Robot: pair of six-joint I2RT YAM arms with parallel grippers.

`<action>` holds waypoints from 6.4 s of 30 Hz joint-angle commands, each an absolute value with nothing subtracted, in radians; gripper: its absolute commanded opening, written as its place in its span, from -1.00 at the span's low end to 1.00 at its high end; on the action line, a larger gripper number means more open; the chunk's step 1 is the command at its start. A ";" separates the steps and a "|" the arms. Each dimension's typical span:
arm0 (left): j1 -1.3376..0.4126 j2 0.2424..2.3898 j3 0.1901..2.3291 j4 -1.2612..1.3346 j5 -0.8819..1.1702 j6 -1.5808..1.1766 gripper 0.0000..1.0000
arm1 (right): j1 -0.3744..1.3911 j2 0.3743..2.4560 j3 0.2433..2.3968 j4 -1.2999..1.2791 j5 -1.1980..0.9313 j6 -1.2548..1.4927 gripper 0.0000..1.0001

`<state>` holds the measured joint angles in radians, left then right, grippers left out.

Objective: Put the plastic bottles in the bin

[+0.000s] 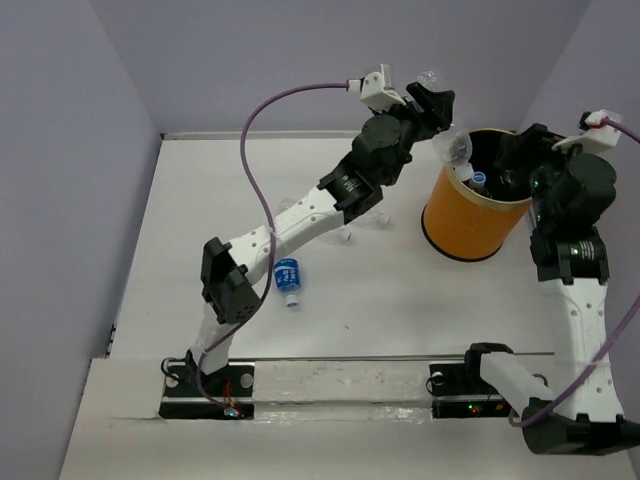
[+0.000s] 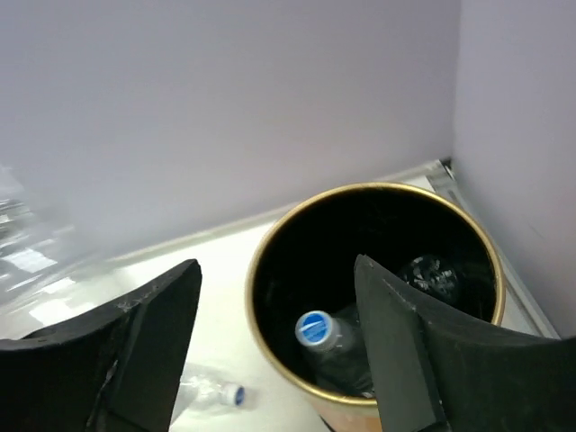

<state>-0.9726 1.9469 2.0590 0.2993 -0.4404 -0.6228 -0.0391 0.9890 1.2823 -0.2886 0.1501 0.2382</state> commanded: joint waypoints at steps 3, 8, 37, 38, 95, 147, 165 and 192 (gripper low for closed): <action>-1.000 2.184 2.409 0.443 -0.554 -0.643 0.05 | -0.043 0.758 1.316 -0.344 0.037 0.288 0.05; -1.025 2.350 2.545 0.600 -0.615 -0.570 0.04 | -0.043 0.696 1.330 -0.382 -0.069 0.320 -0.07; -0.976 1.366 1.327 0.162 -0.716 -0.442 0.94 | 0.061 0.948 1.140 -0.210 -0.755 0.330 0.36; -0.956 1.324 1.260 0.059 -0.715 -0.500 0.91 | 0.115 0.975 1.146 -0.257 -0.700 0.295 0.37; -0.495 1.410 0.687 0.067 -0.324 -0.721 0.42 | 0.476 1.710 1.755 -0.220 0.184 -0.262 -0.49; -0.960 2.021 2.205 0.376 -0.371 -0.448 -0.41 | -0.118 0.529 1.220 -0.147 -0.357 0.541 -1.00; -1.034 2.217 2.479 0.557 -0.433 -0.173 0.98 | -0.118 0.567 1.167 -0.097 -0.454 0.549 -1.00; -0.861 0.707 0.859 -0.170 -0.690 -0.460 0.98 | 0.610 1.628 1.567 -0.434 -0.322 -0.006 0.76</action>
<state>-0.8684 0.8043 0.9279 0.0147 -0.6411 -0.3859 0.5400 1.4357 1.3582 -0.2584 -0.4175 0.2256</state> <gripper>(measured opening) 0.989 0.837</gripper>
